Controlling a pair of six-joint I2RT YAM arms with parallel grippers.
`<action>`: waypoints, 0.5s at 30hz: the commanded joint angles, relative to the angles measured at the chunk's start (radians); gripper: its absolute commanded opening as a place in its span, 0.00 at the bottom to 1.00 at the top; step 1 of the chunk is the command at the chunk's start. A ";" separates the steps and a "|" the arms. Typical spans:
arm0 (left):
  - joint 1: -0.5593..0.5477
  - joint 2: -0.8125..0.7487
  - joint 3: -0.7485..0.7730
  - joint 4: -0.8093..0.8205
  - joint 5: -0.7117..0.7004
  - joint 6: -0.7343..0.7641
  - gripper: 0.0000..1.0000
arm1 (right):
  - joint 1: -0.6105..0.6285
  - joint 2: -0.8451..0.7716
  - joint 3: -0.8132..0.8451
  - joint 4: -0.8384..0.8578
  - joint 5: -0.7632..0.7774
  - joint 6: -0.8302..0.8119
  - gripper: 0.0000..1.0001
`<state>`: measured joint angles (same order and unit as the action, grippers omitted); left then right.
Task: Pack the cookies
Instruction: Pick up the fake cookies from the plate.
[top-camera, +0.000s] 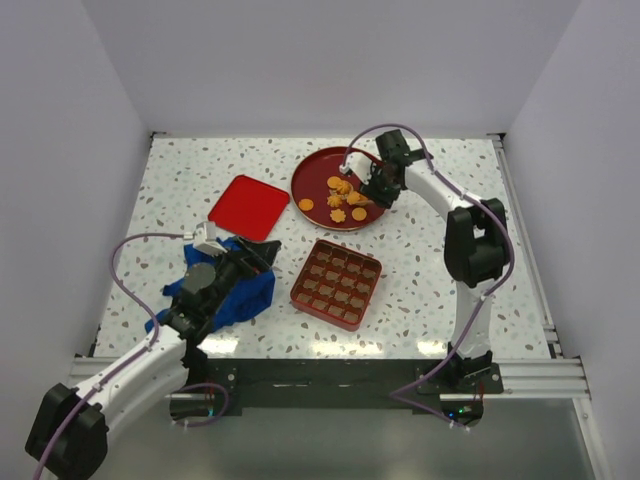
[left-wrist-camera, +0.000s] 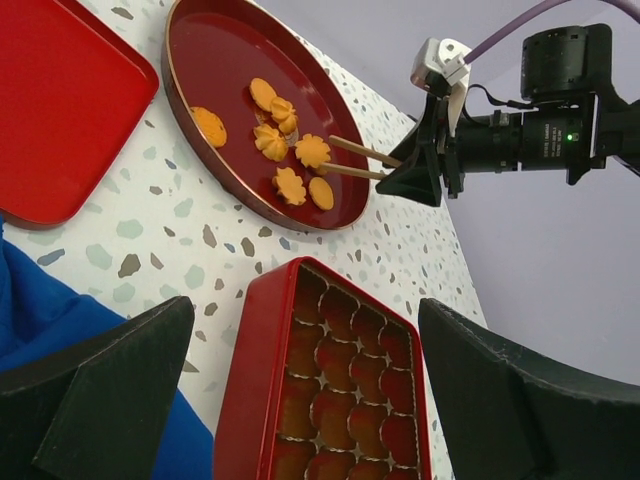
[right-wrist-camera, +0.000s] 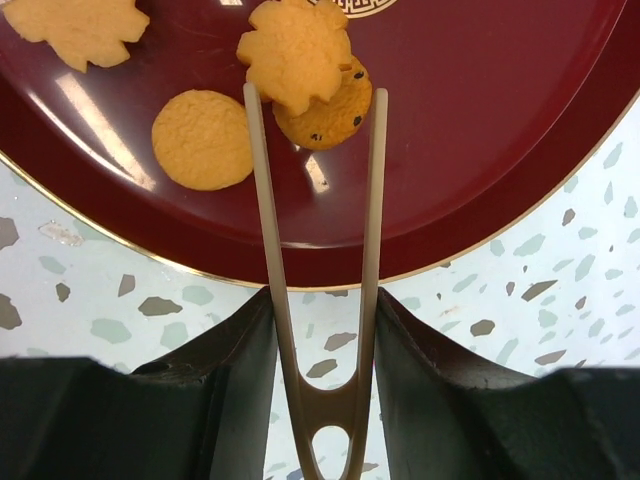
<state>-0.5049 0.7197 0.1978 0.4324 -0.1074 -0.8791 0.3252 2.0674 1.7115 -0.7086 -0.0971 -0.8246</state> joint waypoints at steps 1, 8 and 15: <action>0.017 -0.003 -0.017 0.065 0.018 -0.003 1.00 | 0.009 0.010 0.056 0.021 0.005 -0.021 0.43; 0.026 -0.009 -0.024 0.066 0.028 -0.011 1.00 | 0.026 0.036 0.082 0.017 0.005 -0.018 0.44; 0.034 -0.012 -0.037 0.083 0.034 -0.023 1.00 | 0.034 0.045 0.083 0.011 0.010 -0.022 0.44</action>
<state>-0.4831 0.7158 0.1806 0.4564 -0.0818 -0.8879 0.3538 2.1036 1.7557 -0.7097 -0.0952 -0.8314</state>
